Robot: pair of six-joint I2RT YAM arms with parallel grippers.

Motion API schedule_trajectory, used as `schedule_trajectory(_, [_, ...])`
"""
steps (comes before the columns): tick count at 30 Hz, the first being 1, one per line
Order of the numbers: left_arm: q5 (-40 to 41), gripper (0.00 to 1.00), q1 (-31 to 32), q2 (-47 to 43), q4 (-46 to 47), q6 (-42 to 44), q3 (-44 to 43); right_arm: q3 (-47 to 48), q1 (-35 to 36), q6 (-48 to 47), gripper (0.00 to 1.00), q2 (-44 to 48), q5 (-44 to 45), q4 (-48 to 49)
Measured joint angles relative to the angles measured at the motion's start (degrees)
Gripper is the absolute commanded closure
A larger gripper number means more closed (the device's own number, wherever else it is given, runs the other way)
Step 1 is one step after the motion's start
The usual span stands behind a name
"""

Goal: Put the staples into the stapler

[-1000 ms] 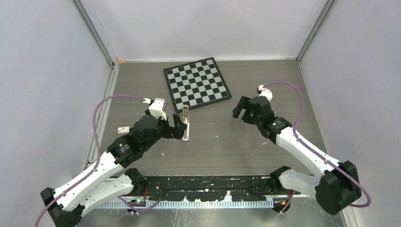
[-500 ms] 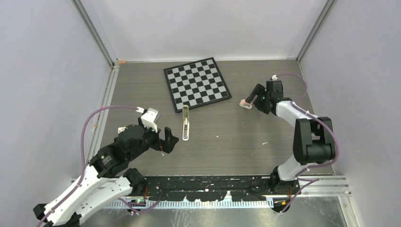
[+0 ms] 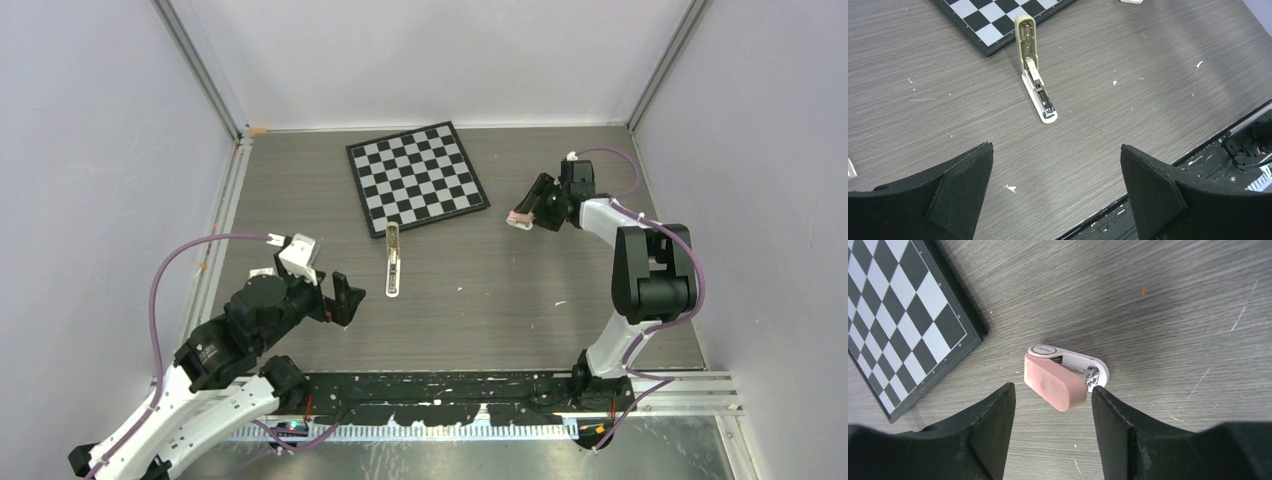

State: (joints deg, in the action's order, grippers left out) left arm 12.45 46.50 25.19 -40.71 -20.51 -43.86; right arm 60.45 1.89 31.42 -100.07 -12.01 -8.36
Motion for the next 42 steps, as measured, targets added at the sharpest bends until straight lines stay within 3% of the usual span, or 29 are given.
schedule_trajectory(9, [2.03,0.00,0.00,-0.76,-0.59,-0.15,0.00,0.09,-0.13,-1.64,0.66,-0.70,-0.50,-0.96])
schedule_trajectory(14, [2.73,0.00,0.00,0.68,-1.11,-0.48,0.00,0.07,-0.13,-1.77,0.74,-0.22,-2.25,0.20])
schedule_trajectory(26, [3.50,0.05,0.00,2.60,-0.68,-0.92,-0.02,-7.34,0.39,-2.43,0.78,9.53,-5.16,0.48])
schedule_trajectory(34, [-4.02,0.08,0.00,3.63,6.12,10.27,-0.22,-9.88,6.97,-1.70,0.78,23.61,-8.07,-5.75])
schedule_trajectory(42, [-12.79,0.13,0.02,14.12,11.85,24.81,-3.10,-11.02,19.43,1.81,0.78,37.40,-10.91,-10.23])
